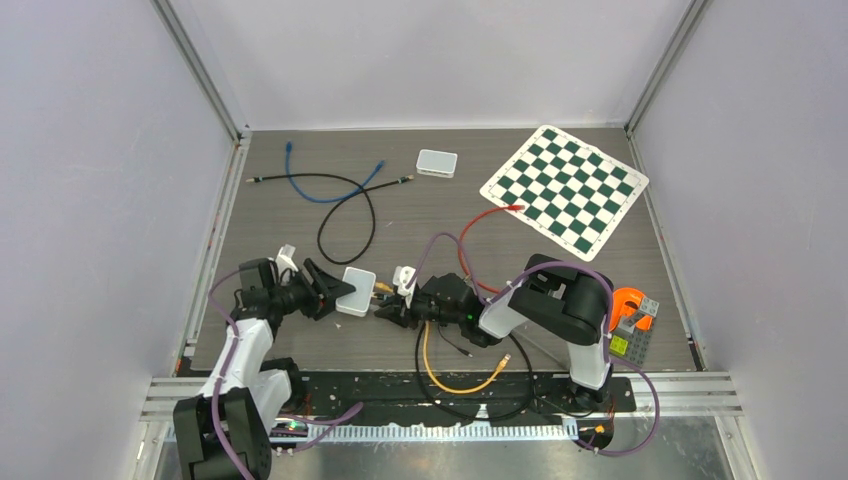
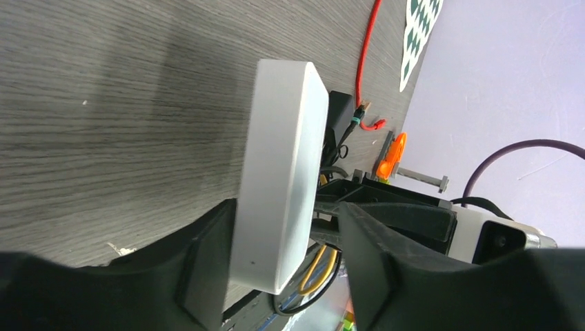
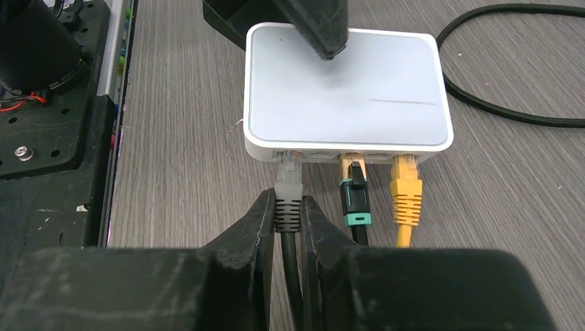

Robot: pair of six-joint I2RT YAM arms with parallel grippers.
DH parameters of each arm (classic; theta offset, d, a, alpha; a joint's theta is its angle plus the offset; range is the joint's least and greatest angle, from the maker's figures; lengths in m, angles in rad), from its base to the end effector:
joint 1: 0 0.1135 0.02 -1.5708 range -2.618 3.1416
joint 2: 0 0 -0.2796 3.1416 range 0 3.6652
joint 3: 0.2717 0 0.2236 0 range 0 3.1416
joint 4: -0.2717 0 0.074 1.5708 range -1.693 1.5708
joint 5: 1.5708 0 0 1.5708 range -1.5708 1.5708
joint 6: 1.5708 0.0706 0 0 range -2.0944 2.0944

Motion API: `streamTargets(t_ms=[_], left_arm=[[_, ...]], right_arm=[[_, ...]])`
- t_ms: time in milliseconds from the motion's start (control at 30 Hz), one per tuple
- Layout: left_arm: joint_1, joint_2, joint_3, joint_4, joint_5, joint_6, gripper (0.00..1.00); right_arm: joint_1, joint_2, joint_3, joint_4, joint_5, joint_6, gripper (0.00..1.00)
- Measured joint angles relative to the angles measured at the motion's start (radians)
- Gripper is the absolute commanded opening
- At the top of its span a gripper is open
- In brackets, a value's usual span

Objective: Insert the plug into the switch port
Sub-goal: Insert the connector into the switch port.

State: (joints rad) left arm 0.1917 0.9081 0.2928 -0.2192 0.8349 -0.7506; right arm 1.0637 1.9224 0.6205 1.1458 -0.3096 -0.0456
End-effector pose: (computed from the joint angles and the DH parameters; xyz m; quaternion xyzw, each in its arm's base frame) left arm 0.1474 -0.0247 0.1686 -0.2571 0.8262 -0.4543 0.2119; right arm 0.1613 0.3347 0.1623 -0.4807 0.5856 0.4152 0.5035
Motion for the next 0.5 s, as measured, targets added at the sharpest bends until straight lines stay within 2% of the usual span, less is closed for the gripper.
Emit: streamTargets(t_ms=[167,233,267,500], left_arm=[[0.0,-0.001,-0.013,0.025,0.01,-0.035,0.19],[0.0,-0.007,-0.019,0.045,0.023,-0.058,0.02],[0.0,-0.013,-0.023,0.053,0.027,-0.062,0.0],[0.006,-0.011,-0.032,0.093,0.047,-0.102,0.0]], right_arm=[[-0.003,0.0,0.0,0.008,-0.004,0.002,0.05],[-0.007,0.0,0.0,0.008,-0.01,0.007,0.05],[-0.008,0.0,0.0,0.009,-0.011,0.01,0.05],[-0.016,0.0,0.009,0.015,-0.028,0.018,0.05]])
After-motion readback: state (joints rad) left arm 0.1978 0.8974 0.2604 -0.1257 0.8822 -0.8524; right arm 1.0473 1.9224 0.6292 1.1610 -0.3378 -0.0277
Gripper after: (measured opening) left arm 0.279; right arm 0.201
